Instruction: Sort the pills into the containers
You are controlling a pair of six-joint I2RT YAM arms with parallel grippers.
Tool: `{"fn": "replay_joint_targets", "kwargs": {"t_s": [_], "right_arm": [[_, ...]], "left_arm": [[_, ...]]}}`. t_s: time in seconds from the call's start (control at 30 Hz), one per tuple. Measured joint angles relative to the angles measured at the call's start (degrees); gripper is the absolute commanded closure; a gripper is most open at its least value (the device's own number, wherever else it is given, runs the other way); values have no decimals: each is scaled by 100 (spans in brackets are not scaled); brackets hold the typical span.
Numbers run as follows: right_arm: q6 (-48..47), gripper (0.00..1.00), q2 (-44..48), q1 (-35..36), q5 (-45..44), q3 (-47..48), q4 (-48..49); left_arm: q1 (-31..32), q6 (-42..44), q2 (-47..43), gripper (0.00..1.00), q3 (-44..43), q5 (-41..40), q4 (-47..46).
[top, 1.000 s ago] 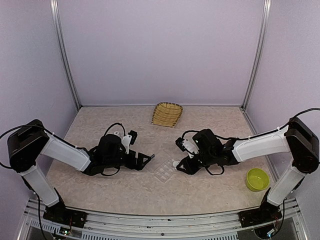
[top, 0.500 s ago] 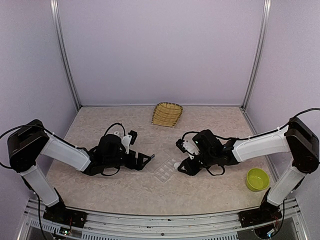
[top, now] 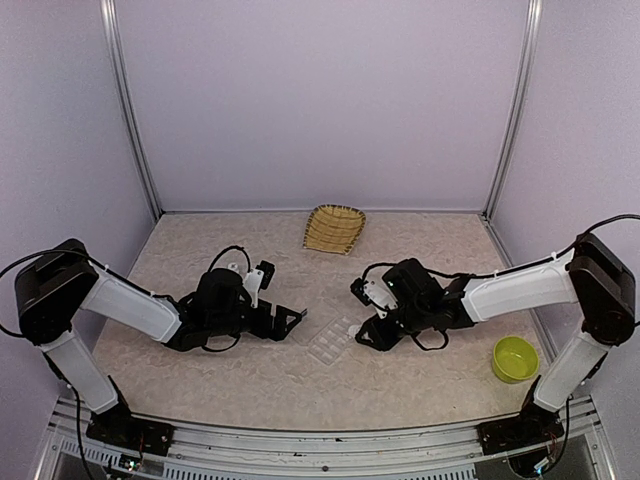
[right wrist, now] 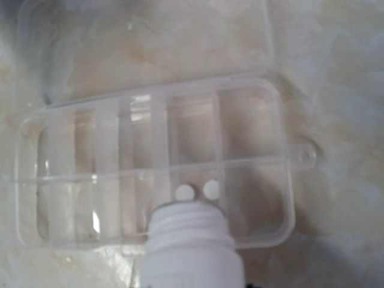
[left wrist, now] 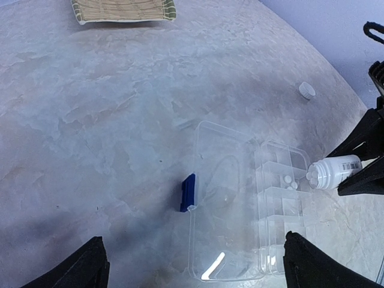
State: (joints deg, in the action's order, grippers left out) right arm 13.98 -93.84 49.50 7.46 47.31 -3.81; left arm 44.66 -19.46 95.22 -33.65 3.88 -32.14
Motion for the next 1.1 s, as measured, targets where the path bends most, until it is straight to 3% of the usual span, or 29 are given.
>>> {"fn": "replay_joint_targets", "kwargs": {"t_s": [1.1], "right_arm": [[-125, 83, -175, 0, 2, 365, -415]], "left_arm": [[-2, 0, 0, 1, 0, 2, 0]]}}
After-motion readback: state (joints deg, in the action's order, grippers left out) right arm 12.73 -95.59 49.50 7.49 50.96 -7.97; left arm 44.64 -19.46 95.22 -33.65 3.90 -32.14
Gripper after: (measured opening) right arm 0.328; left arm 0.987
